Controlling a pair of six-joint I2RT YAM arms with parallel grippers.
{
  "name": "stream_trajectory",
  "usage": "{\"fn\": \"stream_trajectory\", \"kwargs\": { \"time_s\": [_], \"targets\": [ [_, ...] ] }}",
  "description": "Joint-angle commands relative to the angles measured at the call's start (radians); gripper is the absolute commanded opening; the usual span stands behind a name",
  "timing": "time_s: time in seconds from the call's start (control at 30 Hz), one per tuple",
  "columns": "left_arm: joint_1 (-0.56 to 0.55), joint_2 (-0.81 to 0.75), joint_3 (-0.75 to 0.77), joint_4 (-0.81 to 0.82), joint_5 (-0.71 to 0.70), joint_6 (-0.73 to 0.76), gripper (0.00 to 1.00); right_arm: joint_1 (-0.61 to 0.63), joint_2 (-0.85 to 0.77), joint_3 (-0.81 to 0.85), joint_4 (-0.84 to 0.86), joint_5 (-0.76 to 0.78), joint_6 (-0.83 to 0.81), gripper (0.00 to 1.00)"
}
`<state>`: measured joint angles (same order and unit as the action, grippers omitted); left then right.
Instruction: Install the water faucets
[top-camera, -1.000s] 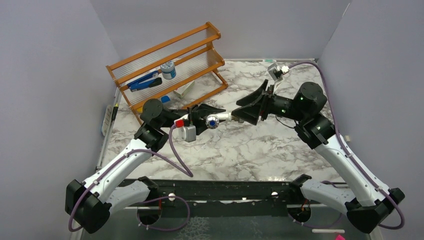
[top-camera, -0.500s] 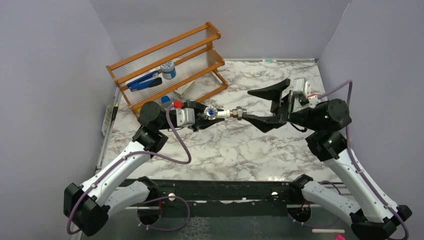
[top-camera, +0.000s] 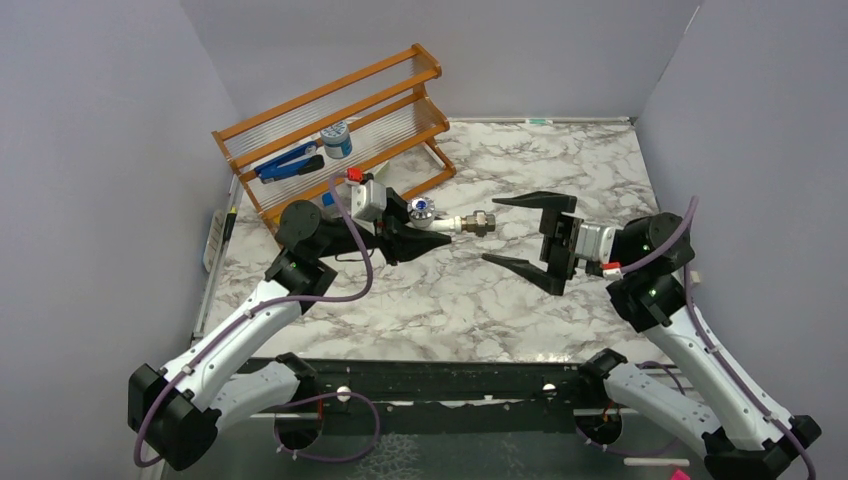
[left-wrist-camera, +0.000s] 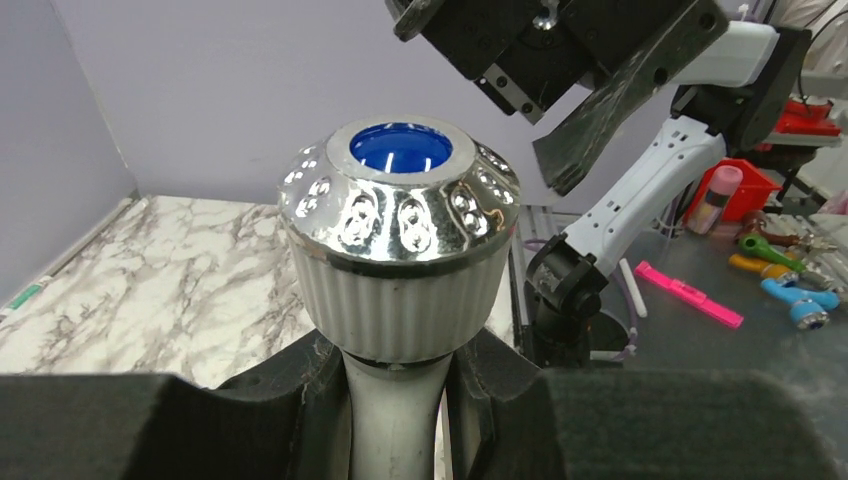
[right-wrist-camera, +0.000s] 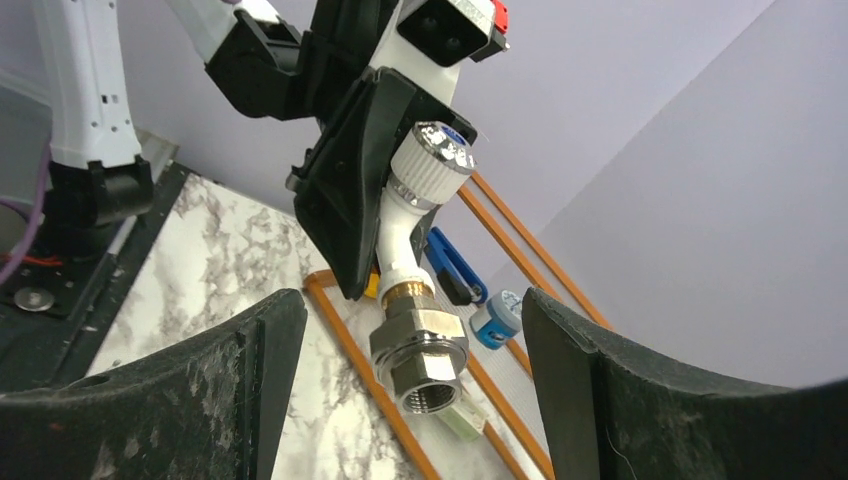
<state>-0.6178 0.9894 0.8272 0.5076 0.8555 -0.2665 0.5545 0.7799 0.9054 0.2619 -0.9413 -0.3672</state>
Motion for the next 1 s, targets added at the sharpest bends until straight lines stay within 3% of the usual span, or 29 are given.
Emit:
{"fn": "stream_trajectory", "kwargs": {
  "time_s": [0.0, 0.27, 0.97],
  "targets": [
    [-0.011, -0.009, 0.061, 0.085, -0.02, -0.105, 0.0, 0.004, 0.014, -0.025, 0.04, -0.007, -0.11, 0.84],
    [-0.016, -0.012, 0.062, 0.085, 0.005, -0.106, 0.0, 0.003, 0.044, -0.023, 0.042, -0.028, -0.113, 0.81],
    [-0.032, 0.002, 0.069, 0.087, 0.054, -0.044, 0.0, 0.002, 0.07, 0.007, -0.044, -0.087, -0.107, 0.6]
  ]
}}
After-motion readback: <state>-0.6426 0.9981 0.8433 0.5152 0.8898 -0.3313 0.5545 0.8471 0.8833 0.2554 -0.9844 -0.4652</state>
